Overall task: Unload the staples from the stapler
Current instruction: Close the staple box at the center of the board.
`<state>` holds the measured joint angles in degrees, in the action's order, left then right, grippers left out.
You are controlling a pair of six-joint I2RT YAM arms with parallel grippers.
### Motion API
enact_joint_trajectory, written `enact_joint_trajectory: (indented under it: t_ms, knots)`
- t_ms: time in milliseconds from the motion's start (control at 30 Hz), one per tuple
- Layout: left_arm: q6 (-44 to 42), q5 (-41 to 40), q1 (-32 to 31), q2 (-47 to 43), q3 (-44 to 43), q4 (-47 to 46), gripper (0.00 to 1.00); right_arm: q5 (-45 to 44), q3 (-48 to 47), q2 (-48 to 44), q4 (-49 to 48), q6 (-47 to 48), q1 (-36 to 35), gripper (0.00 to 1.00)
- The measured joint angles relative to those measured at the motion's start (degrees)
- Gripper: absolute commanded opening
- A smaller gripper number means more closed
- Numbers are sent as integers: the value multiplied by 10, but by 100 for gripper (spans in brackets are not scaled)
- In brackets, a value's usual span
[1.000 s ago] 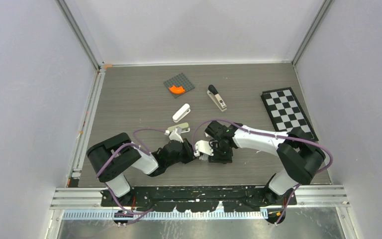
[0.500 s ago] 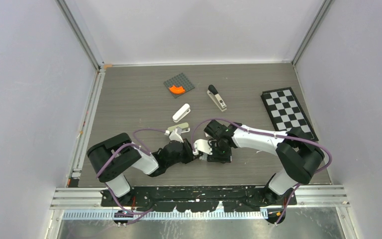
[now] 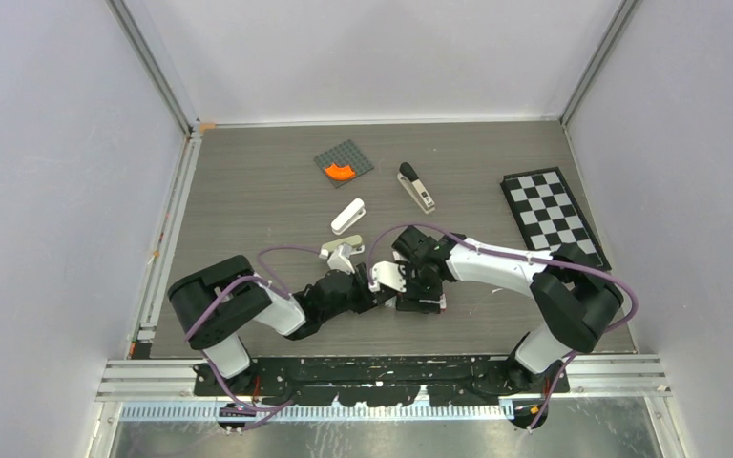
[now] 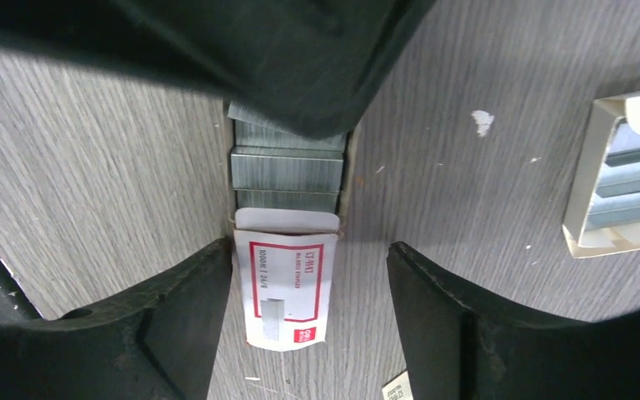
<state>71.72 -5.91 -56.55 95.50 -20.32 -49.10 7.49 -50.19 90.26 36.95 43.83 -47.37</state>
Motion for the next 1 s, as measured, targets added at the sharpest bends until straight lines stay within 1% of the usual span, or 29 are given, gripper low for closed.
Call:
enact_joint_trajectory:
  t_ms: [33,67,100,200,267,300,400,467,533,567,600,633,700,800,900,1000]
  knots:
    - [1,1,0,-1,0,-6,52,3,0,-1,-3,-1,3,82]
    - [0,1,-1,-3,0,-10,56,6,1,-3,-8,-2,8,94]
    - [-2,1,-1,-7,0,-8,59,12,3,-6,-11,-3,14,99]
    - [-23,0,-1,-33,0,15,68,32,5,-15,-11,0,40,100]
    - [-49,-6,-1,-68,4,54,76,53,5,-29,-2,7,60,100]
    - [-62,-8,-1,-88,7,72,79,68,5,-42,9,13,73,100]
    - [-132,-20,-1,-185,15,154,84,111,3,-89,44,33,116,100]
    - [-209,-20,0,-253,14,198,90,143,-1,-123,65,45,150,100]
    - [-290,-9,-1,-297,14,217,94,177,-4,-154,78,53,184,100]
    - [-339,3,-1,-313,14,216,95,197,-5,-170,84,56,203,100]
    - [-370,13,-1,-318,14,211,97,217,-6,-188,89,57,221,100]
    - [-417,31,-1,-320,18,194,99,233,-7,-200,93,58,235,100]
    - [-509,71,-1,-309,28,155,100,269,-9,-219,103,68,258,100]
    - [-632,138,-1,-272,31,125,100,307,-10,-225,134,104,270,100]
    - [-771,217,-1,-230,21,128,100,320,-10,-224,157,132,271,100]
    - [-881,261,-1,-184,-8,143,98,323,-10,-224,166,148,272,100]
